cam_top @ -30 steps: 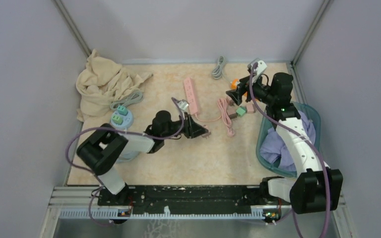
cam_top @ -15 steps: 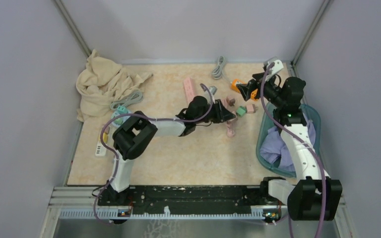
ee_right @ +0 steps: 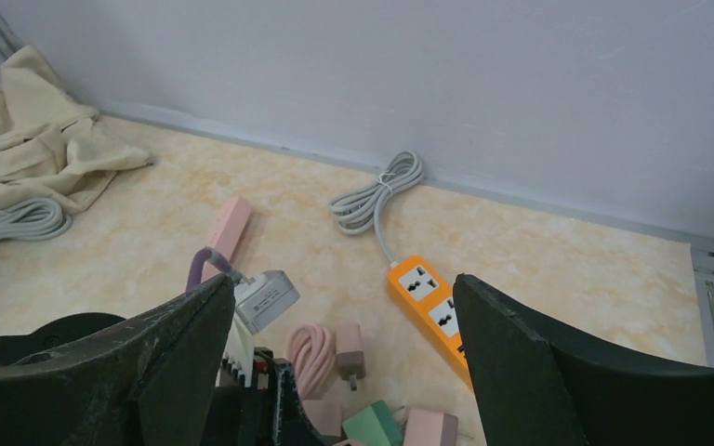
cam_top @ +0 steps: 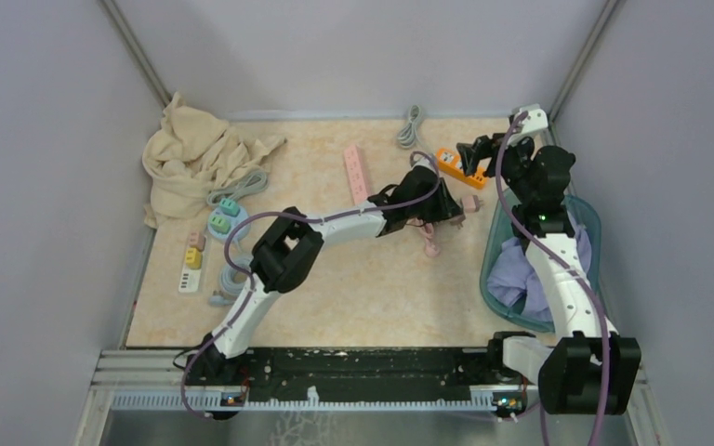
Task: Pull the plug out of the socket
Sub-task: Place the plug at the center of the board.
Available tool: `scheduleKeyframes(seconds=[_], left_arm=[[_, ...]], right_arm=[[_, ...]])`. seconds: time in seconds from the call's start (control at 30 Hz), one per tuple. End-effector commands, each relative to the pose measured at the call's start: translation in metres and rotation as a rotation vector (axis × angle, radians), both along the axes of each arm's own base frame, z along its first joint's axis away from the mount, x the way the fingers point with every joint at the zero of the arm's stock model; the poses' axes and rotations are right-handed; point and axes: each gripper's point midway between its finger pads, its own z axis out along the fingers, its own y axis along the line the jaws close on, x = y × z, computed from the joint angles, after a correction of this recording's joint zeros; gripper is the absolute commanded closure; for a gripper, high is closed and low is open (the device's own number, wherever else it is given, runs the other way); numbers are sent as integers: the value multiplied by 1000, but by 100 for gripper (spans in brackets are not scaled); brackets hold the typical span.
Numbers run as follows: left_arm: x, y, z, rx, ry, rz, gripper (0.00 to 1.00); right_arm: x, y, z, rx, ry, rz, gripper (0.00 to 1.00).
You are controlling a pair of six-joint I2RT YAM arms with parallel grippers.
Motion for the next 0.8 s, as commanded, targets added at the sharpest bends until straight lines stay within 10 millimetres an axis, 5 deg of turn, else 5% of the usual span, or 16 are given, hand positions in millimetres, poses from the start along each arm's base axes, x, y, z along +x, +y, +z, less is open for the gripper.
scheduleKeyframes(seconds=[0.0, 0.77], left_arm=[[1, 4, -18, 75, 95, 61, 81], [8, 2, -33, 172, 149, 145, 69]], right_arm=[[-3, -7, 27, 21, -92, -38, 13], [-1, -5, 22, 30, -89, -32, 13]])
